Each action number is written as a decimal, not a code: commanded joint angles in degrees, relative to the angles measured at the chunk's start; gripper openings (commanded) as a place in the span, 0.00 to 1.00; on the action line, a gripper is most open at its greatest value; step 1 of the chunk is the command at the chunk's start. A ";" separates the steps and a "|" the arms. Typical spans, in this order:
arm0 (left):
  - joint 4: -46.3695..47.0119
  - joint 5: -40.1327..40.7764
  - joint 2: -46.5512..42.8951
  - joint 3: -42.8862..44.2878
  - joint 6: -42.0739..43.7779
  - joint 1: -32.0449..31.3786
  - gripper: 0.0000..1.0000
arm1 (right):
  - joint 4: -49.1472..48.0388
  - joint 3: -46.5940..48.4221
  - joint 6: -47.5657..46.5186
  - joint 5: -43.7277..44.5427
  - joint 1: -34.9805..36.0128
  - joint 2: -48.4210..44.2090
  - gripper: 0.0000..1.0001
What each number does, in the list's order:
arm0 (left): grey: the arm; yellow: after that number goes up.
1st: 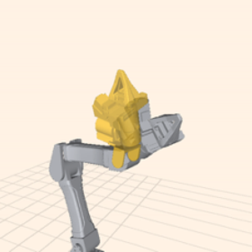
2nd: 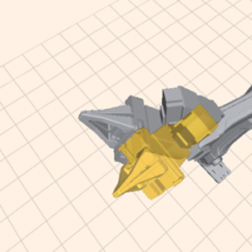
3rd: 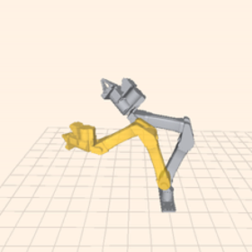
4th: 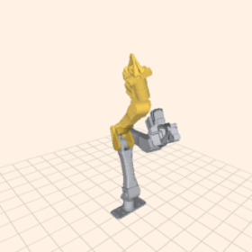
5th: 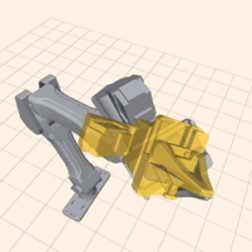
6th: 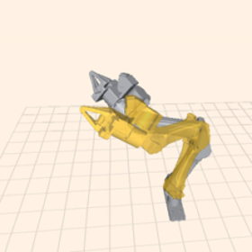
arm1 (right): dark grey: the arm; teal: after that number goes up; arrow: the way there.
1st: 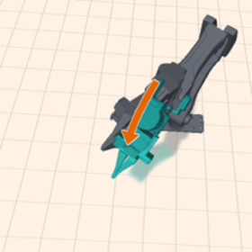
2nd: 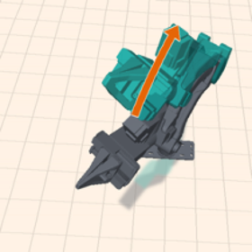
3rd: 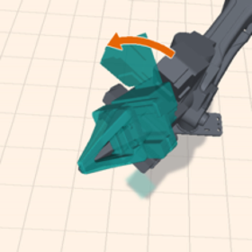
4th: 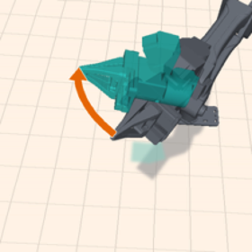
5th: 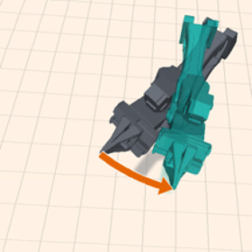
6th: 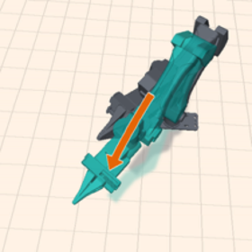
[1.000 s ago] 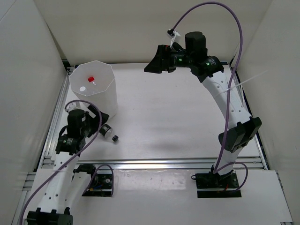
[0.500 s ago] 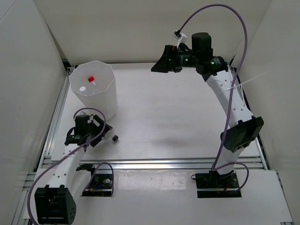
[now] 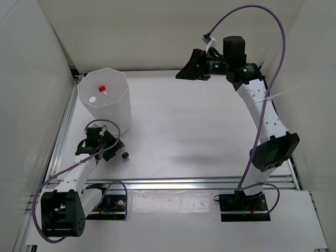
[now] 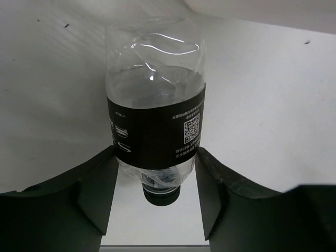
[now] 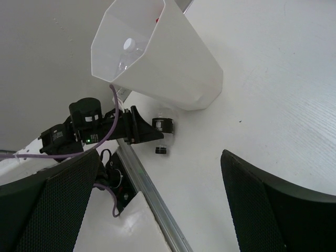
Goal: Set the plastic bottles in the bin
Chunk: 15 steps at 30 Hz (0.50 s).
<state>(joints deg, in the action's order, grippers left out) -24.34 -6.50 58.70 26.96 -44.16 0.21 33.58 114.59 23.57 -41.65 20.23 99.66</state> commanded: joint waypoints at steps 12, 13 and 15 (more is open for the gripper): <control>-19.08 11.85 -21.88 26.71 3.37 0.76 0.59 | -2.03 -1.29 0.51 -2.82 -0.37 -1.75 1.00; -19.08 13.43 -20.57 29.70 4.77 0.76 0.59 | -2.03 -1.29 0.51 -2.82 -0.37 -1.75 1.00; -19.08 14.76 -14.86 40.24 9.06 0.76 0.59 | -2.55 -0.59 1.21 -3.43 -0.37 -1.22 1.00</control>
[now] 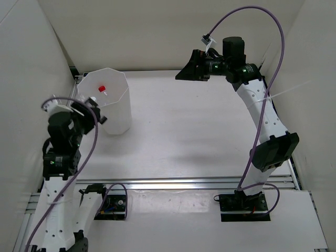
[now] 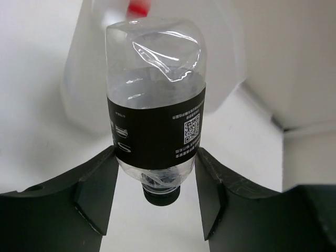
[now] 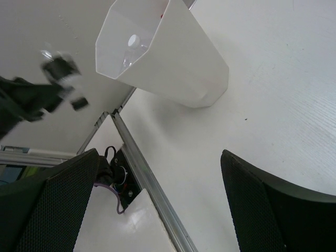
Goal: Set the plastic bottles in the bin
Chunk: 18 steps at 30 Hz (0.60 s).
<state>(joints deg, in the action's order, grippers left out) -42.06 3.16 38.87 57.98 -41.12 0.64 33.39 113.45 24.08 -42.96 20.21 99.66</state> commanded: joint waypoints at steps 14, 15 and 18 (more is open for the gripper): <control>0.32 -0.61 34.79 37.13 7.74 0.32 1.00 | -2.89 2.22 2.29 -1.87 -1.05 -0.77 1.00; 0.32 1.04 31.65 34.51 7.12 -0.29 1.00 | -2.89 1.52 2.29 -0.30 -1.74 -1.30 1.00; -0.21 9.01 24.17 28.09 4.66 -0.82 1.00 | 0.27 -1.64 3.60 4.97 -4.20 -3.76 1.00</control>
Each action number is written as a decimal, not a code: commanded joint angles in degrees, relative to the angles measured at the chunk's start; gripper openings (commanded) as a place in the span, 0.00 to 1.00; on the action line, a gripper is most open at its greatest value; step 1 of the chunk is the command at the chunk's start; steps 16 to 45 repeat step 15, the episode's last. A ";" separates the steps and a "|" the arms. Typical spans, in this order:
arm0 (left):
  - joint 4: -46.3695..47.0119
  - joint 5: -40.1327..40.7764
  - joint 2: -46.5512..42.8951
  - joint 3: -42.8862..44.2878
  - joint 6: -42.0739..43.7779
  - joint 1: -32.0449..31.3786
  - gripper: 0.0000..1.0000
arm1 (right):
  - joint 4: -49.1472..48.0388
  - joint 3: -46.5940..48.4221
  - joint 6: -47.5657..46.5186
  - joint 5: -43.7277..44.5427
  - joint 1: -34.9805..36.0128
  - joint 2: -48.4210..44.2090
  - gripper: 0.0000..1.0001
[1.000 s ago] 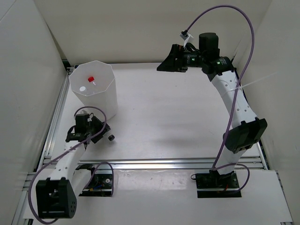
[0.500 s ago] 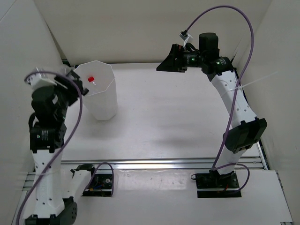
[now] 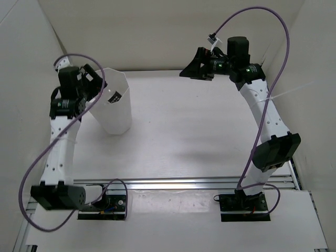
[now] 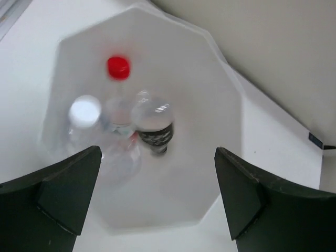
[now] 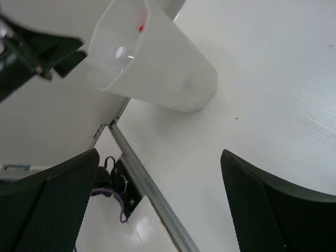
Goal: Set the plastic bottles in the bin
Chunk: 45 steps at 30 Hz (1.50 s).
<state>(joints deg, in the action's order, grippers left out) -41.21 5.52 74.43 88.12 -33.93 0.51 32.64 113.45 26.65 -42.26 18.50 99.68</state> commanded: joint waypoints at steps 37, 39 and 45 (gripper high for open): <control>-14.79 36.12 -38.23 -36.00 -13.60 -0.69 1.00 | 14.63 -18.42 0.16 25.63 -11.29 -21.09 1.00; -14.79 36.12 -38.23 -36.00 -13.60 -0.69 1.00 | 14.63 -18.42 0.16 25.63 -11.29 -21.09 1.00; -14.79 36.12 -38.23 -36.00 -13.60 -0.69 1.00 | 14.63 -18.42 0.16 25.63 -11.29 -21.09 1.00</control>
